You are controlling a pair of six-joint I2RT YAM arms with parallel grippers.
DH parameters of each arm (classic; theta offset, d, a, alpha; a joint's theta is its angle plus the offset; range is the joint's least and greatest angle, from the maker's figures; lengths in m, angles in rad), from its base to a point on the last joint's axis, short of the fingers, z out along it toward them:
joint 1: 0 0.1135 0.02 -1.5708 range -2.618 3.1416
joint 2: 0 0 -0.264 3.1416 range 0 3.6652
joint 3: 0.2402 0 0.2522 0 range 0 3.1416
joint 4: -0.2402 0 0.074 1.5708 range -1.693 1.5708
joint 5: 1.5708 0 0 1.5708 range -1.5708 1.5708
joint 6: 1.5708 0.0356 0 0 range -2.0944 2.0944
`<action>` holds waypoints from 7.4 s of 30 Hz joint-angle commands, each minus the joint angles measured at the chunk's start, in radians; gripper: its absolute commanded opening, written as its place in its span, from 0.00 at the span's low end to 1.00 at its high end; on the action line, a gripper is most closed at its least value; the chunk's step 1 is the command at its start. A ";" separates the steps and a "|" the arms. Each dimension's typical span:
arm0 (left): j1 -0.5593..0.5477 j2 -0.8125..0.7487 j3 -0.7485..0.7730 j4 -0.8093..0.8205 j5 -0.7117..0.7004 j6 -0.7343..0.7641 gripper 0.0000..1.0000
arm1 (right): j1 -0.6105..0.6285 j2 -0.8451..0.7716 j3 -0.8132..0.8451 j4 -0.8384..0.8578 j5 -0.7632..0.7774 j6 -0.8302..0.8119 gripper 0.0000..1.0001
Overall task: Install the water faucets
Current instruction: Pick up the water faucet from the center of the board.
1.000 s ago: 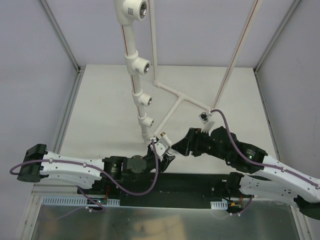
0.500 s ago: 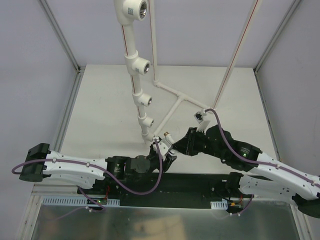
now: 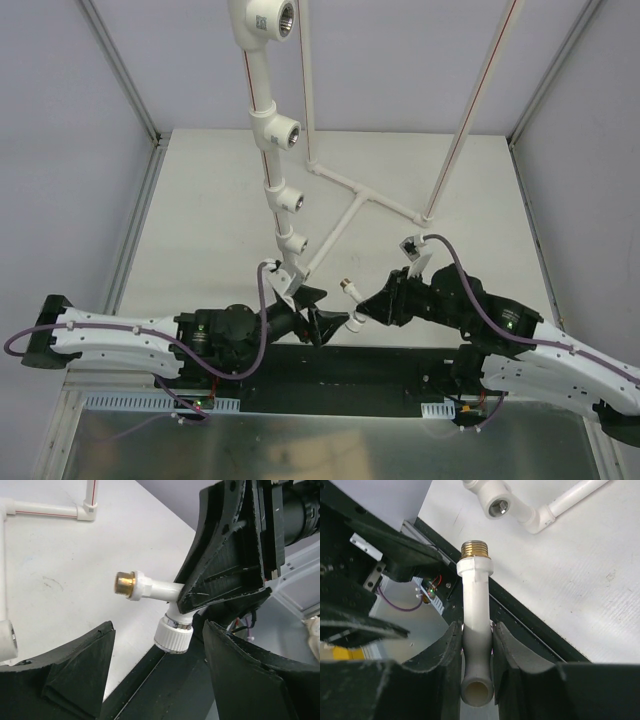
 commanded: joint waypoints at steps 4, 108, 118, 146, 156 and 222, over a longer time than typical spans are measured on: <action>-0.003 -0.193 -0.084 -0.086 -0.086 -0.265 0.65 | 0.002 -0.078 -0.017 0.019 -0.059 -0.105 0.00; 0.306 0.132 0.220 -0.355 0.986 0.598 0.69 | 0.013 0.026 0.052 -0.030 -0.371 -0.554 0.00; 0.306 0.185 0.254 -0.356 1.001 0.587 0.38 | 0.013 0.009 0.038 -0.033 -0.367 -0.549 0.00; 0.313 -0.075 0.039 -0.200 0.765 0.481 0.00 | 0.013 -0.052 -0.086 0.313 -0.215 -0.416 0.24; 0.314 -0.161 0.020 -0.220 0.734 0.492 0.00 | 0.013 0.000 -0.092 0.413 -0.264 -0.402 0.73; 0.316 -0.163 0.048 -0.203 0.751 0.371 0.00 | -0.036 -0.109 -0.154 0.425 -0.229 -0.362 0.91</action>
